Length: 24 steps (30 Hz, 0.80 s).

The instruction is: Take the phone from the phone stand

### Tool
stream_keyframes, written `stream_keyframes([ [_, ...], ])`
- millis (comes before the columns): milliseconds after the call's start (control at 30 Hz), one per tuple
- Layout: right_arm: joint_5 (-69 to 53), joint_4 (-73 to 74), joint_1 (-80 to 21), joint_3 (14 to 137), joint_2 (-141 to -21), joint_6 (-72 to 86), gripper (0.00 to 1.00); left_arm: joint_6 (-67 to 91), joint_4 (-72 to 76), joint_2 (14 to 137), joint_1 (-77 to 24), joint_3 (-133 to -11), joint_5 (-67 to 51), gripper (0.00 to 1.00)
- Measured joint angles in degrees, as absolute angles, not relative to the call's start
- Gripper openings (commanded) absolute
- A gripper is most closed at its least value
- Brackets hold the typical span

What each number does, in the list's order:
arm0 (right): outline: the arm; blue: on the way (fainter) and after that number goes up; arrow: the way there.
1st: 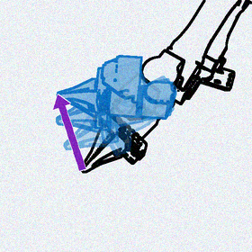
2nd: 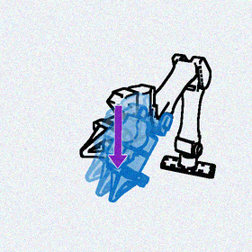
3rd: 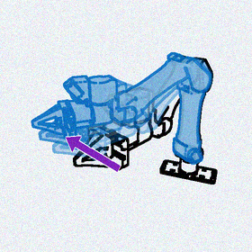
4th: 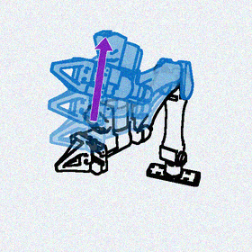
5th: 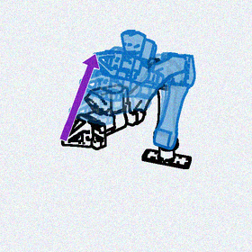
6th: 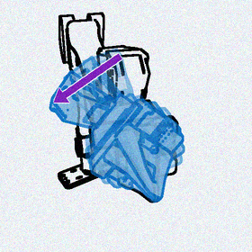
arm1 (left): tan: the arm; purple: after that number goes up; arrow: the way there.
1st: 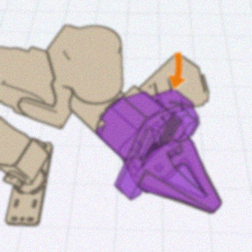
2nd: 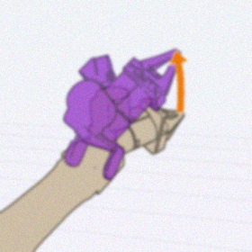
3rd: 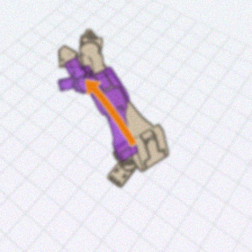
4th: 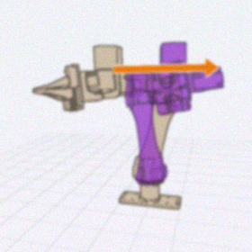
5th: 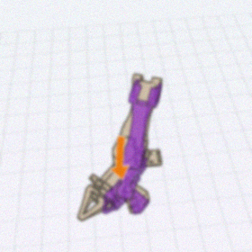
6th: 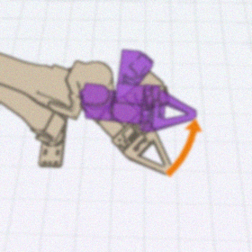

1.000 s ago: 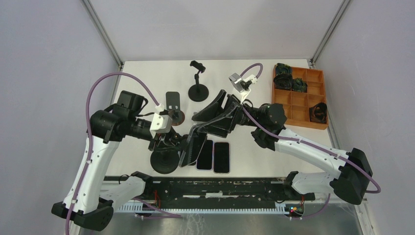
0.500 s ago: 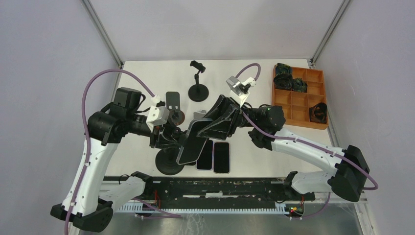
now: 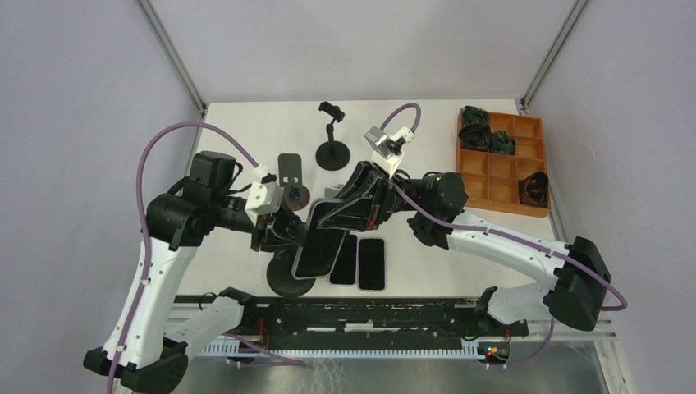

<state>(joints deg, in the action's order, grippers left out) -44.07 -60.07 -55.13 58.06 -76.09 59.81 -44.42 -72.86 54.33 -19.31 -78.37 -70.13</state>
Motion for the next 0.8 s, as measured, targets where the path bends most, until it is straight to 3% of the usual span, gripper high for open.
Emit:
stream_keyframes([
  [400, -41.8, -47.5, -56.9, 58.0, -75.3, 51.7, 0.0, -57.4, -78.5, 53.8, -19.1, -73.5, -64.7, 0.02],
  [800, -41.8, -44.1, -57.4, 58.1, -75.2, 49.2, 0.0, -61.1, -78.2, 51.8, -19.3, -71.1, -61.8, 0.02],
])
